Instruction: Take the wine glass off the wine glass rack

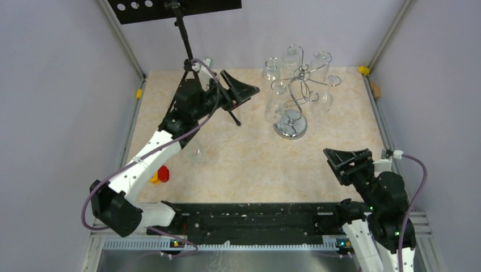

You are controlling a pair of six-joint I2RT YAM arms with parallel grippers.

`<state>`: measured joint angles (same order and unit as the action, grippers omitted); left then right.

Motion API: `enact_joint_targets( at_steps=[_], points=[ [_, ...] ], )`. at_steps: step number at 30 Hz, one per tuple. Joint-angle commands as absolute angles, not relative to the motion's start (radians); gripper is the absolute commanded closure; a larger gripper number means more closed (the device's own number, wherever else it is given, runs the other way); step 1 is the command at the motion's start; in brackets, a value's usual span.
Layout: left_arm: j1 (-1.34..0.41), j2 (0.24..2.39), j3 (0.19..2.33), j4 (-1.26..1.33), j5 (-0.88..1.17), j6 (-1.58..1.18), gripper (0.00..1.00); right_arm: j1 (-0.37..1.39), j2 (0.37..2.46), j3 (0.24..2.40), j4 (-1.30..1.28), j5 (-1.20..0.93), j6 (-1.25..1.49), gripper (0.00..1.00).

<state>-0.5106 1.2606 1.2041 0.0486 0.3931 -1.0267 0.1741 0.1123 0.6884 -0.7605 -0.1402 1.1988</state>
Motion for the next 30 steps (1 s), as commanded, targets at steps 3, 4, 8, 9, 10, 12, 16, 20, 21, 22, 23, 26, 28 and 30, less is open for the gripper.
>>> enact_joint_targets(
  at_steps=[3, 4, 8, 9, 10, 12, 16, 20, 21, 22, 23, 26, 28, 30],
  points=[
    [-0.612, 1.364, 1.324, 0.106, 0.138, -1.108, 0.26, 0.177, 0.079, 0.748, -0.834, -0.019, 1.234, 0.35],
    [-0.623, 1.379, 1.335, 0.095, 0.104, -1.111, 0.26, 0.177, 0.077, 0.75, -0.837, -0.015, 1.236, 0.35],
    [-0.668, 1.412, 1.337, 0.106, -0.017, -1.131, 0.29, 0.178, 0.074, 0.751, -0.847, -0.004, 1.236, 0.39],
    [-0.68, 1.419, 1.336, 0.111, -0.037, -1.132, 0.31, 0.176, 0.076, 0.753, -0.855, -0.003, 1.232, 0.4],
    [-0.691, 1.426, 1.336, 0.119, -0.049, -1.13, 0.33, 0.177, 0.075, 0.755, -0.866, 0.025, 1.229, 0.42],
    [-0.704, 1.442, 1.337, 0.133, -0.052, -1.129, 0.37, 0.177, 0.074, 0.76, -0.883, 0.048, 1.221, 0.44],
    [-0.719, 1.47, 1.353, 0.137, -0.047, -1.122, 0.38, 0.177, 0.074, 0.768, -0.888, 0.059, 1.21, 0.45],
    [-0.732, 1.496, 1.374, 0.142, -0.038, -1.119, 0.38, 0.177, 0.074, 0.761, -0.882, 0.061, 1.207, 0.45],
    [-0.734, 1.506, 1.382, 0.134, -0.035, -1.122, 0.38, 0.178, 0.073, 0.756, -0.882, 0.064, 1.206, 0.46],
    [-0.737, 1.515, 1.393, 0.124, -0.036, -1.123, 0.37, 0.177, 0.072, 0.75, -0.883, 0.069, 1.207, 0.46],
    [-0.74, 1.523, 1.4, 0.116, -0.039, -1.126, 0.37, 0.177, 0.071, 0.744, -0.884, 0.07, 1.207, 0.46],
    [-0.745, 1.532, 1.406, 0.107, -0.052, -1.133, 0.37, 0.177, 0.069, 0.727, -0.881, 0.072, 1.208, 0.48],
    [-0.748, 1.529, 1.405, 0.1, -0.06, -1.135, 0.38, 0.176, 0.069, 0.722, -0.882, 0.07, 1.209, 0.48],
    [-0.752, 1.523, 1.4, 0.089, -0.074, -1.131, 0.38, 0.177, 0.069, 0.72, -0.882, 0.07, 1.211, 0.48]
  ],
)
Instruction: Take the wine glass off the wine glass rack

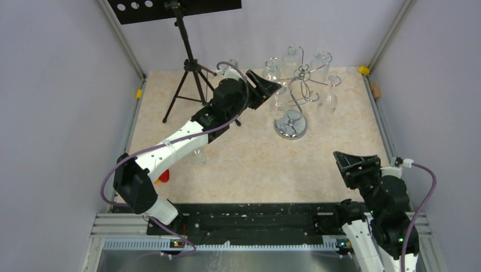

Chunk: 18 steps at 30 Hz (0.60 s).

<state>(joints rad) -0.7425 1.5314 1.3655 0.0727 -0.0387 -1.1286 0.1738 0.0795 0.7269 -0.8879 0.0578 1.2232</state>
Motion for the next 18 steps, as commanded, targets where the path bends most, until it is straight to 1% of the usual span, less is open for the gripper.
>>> enact_joint_targets(
  at_steps=[1, 7, 13, 18],
  points=[
    [-0.755, 1.518, 1.398, 0.083, -0.08, -1.127, 0.39, 0.177, 0.068, 0.719, -0.882, 0.072, 1.212, 0.49],
    [-0.767, 1.477, 1.35, 0.06, -0.121, -1.111, 0.4, 0.177, 0.066, 0.716, -0.881, 0.071, 1.213, 0.49],
    [-0.769, 1.455, 1.323, 0.052, -0.128, -1.108, 0.57, 0.177, 0.064, 0.715, -0.884, 0.071, 1.215, 0.5],
    [-0.769, 1.452, 1.335, 0.049, -0.129, -1.109, 0.66, 0.177, 0.061, 0.715, -0.881, 0.069, 1.216, 0.5]
  ],
)
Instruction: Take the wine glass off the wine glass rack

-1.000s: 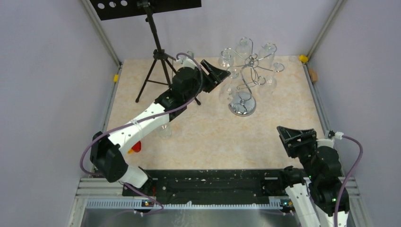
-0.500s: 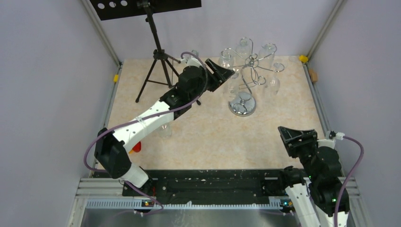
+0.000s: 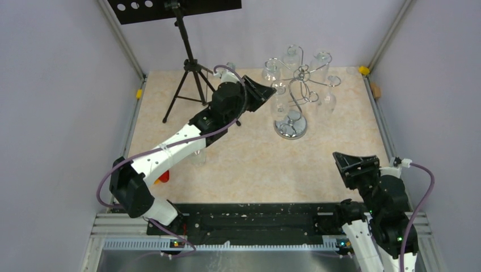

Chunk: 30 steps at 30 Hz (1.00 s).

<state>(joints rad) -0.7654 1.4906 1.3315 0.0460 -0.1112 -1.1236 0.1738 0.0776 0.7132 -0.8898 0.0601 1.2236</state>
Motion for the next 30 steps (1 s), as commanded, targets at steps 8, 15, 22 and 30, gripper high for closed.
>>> enact_joint_targets(
  at_steps=[8, 15, 22, 30],
  points=[
    [-0.769, 1.461, 1.36, 0.041, -0.102, -1.116, 0.94, 0.177, 0.058, 0.715, -0.886, 0.071, 1.219, 0.5],
    [-0.769, 1.437, 1.367, 0.067, -0.073, -1.126, 1.0, 0.177, 0.057, 0.713, -0.884, 0.069, 1.221, 0.5],
    [-0.768, 1.42, 1.399, 0.072, -0.122, -1.102, 1.0, 0.177, 0.046, 0.715, -0.89, 0.079, 1.223, 0.5],
    [-0.766, 1.42, 1.439, 0.101, -0.194, -1.084, 1.0, 0.177, 0.046, 0.726, -0.904, 0.082, 1.224, 0.5]
  ],
)
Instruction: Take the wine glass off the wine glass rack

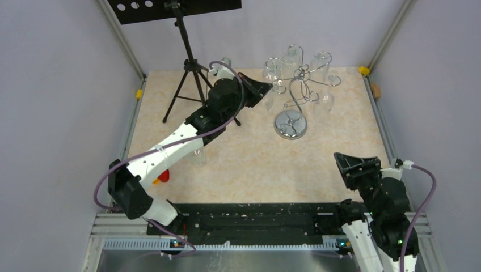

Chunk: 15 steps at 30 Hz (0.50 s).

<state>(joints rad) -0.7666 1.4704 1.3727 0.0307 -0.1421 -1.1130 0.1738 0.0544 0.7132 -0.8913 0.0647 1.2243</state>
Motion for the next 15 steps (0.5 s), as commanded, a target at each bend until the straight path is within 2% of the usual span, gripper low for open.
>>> enact_joint_targets(
  at_steps=[1, 10, 15],
  points=[
    [-0.765, 1.424, 1.443, 0.109, -0.201, -1.083, 1.0, 0.177, 0.046, 0.726, -0.905, 0.081, 1.224, 0.5],
    [-0.752, 1.509, 1.524, 0.142, -0.198, -1.075, 1.0, 0.177, 0.045, 0.736, -0.915, 0.082, 1.223, 0.5],
    [-0.747, 1.561, 1.573, 0.156, -0.032, -1.08, 1.0, 0.177, 0.045, 0.749, -0.915, 0.073, 1.225, 0.5]
  ],
)
